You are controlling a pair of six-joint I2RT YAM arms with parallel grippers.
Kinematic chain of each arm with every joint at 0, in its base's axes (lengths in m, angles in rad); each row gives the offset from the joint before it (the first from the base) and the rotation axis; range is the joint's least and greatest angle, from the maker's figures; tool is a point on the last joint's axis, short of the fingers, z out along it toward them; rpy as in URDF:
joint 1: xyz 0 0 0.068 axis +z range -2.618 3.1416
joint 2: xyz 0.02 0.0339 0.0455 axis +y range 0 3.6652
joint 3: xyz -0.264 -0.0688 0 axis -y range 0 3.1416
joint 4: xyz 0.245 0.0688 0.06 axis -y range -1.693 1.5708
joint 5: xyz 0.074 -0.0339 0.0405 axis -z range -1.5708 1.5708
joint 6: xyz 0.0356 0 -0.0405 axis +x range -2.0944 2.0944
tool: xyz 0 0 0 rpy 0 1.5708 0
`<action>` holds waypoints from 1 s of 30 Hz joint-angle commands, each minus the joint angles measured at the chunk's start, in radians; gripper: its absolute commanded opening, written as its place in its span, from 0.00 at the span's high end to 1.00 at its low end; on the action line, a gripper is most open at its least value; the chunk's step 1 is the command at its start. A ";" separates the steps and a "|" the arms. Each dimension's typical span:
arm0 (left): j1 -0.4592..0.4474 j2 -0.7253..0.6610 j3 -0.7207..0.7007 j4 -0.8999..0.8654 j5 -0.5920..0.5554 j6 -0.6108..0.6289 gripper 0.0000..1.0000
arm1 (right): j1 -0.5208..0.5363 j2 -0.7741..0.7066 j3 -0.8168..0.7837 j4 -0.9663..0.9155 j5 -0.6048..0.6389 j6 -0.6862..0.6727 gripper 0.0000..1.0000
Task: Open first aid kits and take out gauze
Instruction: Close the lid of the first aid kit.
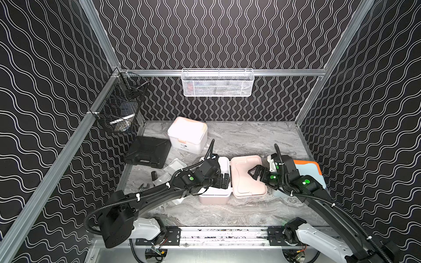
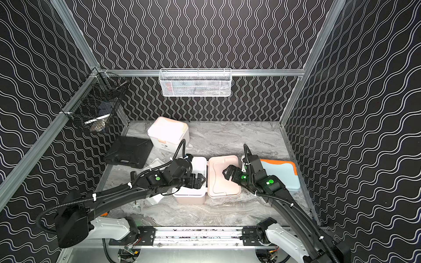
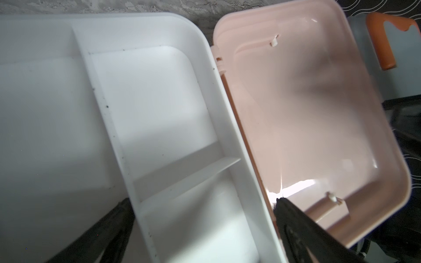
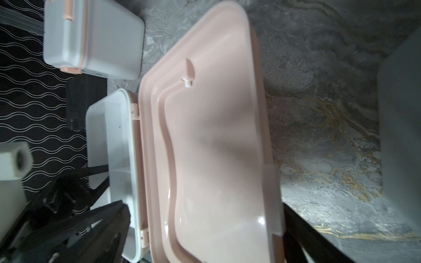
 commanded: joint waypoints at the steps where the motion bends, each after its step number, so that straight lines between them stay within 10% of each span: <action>1: -0.007 0.023 -0.011 0.015 0.126 -0.046 0.01 | 0.003 -0.016 0.045 0.058 -0.114 0.023 0.00; 21: -0.124 0.152 0.030 0.329 0.076 -0.290 0.01 | 0.003 0.042 0.293 -0.028 -0.161 -0.053 0.00; 30: -0.124 -0.021 0.006 0.188 -0.011 -0.237 0.01 | 0.003 0.067 0.315 -0.023 -0.200 -0.054 0.00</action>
